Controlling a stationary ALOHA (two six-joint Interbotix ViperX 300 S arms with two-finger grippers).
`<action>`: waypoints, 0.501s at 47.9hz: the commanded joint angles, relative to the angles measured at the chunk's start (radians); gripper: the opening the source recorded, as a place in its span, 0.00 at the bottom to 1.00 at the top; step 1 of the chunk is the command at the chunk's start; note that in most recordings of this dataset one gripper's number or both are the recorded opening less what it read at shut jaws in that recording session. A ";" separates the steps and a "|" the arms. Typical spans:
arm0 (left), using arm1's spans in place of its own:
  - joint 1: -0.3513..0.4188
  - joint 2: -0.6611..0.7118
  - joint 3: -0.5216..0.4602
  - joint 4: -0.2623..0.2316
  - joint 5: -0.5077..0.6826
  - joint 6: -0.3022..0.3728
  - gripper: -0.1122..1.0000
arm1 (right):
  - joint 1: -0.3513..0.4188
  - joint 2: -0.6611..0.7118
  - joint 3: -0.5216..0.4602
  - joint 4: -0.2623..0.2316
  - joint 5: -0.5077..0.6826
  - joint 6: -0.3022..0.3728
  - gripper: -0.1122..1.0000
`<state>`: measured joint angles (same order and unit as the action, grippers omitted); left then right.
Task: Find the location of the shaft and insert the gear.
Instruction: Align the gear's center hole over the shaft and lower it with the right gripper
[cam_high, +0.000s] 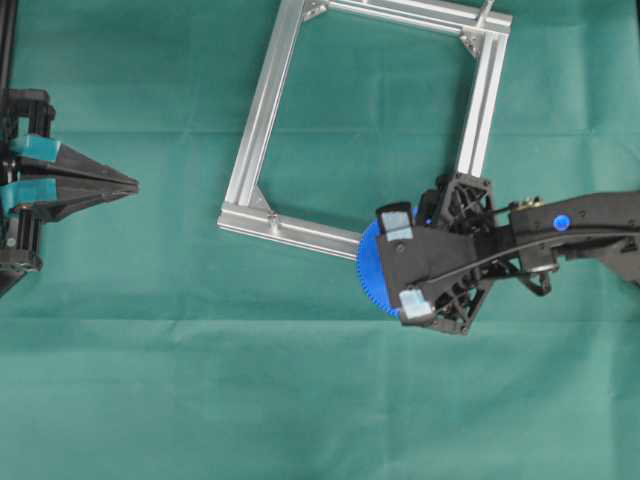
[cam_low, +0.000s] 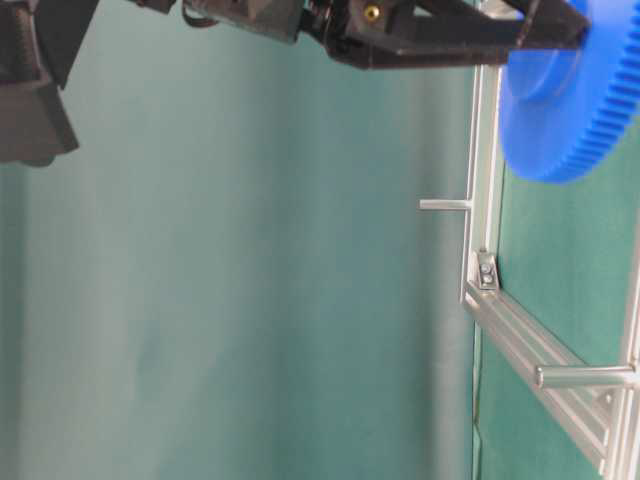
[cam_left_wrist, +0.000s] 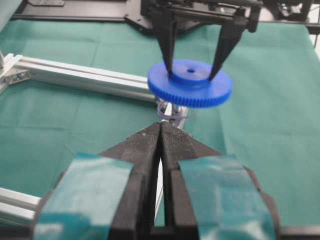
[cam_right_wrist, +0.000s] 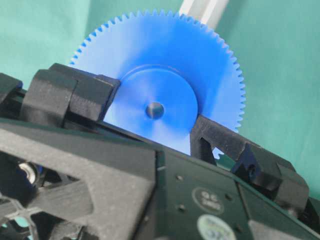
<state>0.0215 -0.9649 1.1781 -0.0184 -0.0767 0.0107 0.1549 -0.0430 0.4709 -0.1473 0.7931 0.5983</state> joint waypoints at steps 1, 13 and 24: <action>0.003 0.005 -0.029 -0.002 -0.005 -0.002 0.11 | 0.005 0.003 -0.035 -0.003 -0.008 -0.003 0.73; 0.003 0.005 -0.029 -0.002 -0.005 -0.002 0.11 | -0.006 0.012 -0.043 -0.043 -0.008 -0.011 0.73; 0.002 0.005 -0.028 -0.002 -0.005 -0.003 0.11 | -0.049 0.012 -0.038 -0.077 -0.003 -0.011 0.73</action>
<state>0.0215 -0.9664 1.1781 -0.0184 -0.0767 0.0092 0.1243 -0.0199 0.4479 -0.2086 0.7915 0.5906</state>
